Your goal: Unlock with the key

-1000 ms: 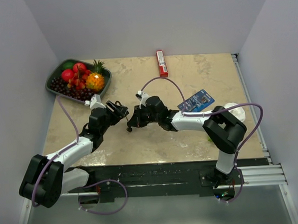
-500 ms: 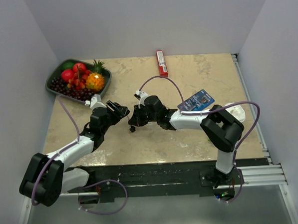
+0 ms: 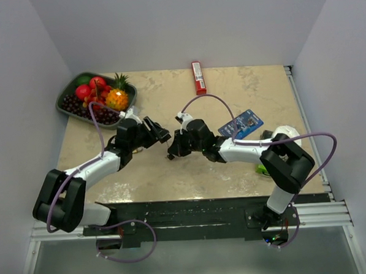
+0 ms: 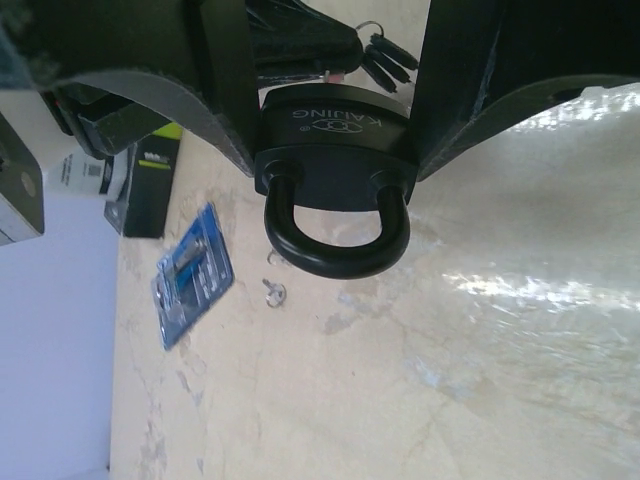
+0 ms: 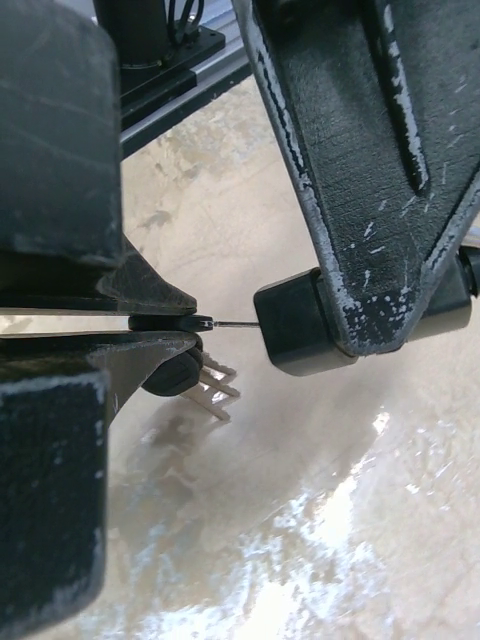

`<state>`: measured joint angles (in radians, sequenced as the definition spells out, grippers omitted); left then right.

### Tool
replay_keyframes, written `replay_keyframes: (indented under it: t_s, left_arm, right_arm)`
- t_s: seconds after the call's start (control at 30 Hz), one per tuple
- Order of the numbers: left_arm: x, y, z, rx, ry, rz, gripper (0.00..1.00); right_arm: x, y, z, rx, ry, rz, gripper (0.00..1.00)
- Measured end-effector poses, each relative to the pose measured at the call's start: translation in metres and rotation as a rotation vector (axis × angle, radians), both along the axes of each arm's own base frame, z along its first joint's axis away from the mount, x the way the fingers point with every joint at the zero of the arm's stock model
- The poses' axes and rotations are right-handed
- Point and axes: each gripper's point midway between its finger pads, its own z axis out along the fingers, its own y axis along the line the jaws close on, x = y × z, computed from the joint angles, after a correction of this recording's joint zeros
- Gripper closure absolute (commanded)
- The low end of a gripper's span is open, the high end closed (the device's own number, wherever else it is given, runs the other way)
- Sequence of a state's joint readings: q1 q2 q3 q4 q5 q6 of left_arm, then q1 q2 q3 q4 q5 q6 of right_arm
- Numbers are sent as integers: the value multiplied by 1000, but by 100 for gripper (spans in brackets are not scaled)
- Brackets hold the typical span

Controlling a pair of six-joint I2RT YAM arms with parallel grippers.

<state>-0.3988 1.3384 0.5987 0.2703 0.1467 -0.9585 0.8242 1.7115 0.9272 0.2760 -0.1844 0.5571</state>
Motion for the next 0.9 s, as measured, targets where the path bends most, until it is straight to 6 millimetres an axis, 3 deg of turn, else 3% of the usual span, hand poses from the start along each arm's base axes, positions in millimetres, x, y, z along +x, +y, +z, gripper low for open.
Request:
replay_keyframes:
  t_s: [0.33, 0.57, 0.9]
  left_arm:
    - [-5, -21, -14, -60, 134, -184, 100]
    - [-4, -24, -22, -95, 184, -228, 100]
    - [-1, -24, -17, -127, 188, -257, 100]
  right_arm:
    - [-18, -11, -8, -26, 57, -43, 100]
    - [-23, -17, -15, -54, 82, -68, 100]
    - [-21, -26, -17, -81, 74, -102, 100]
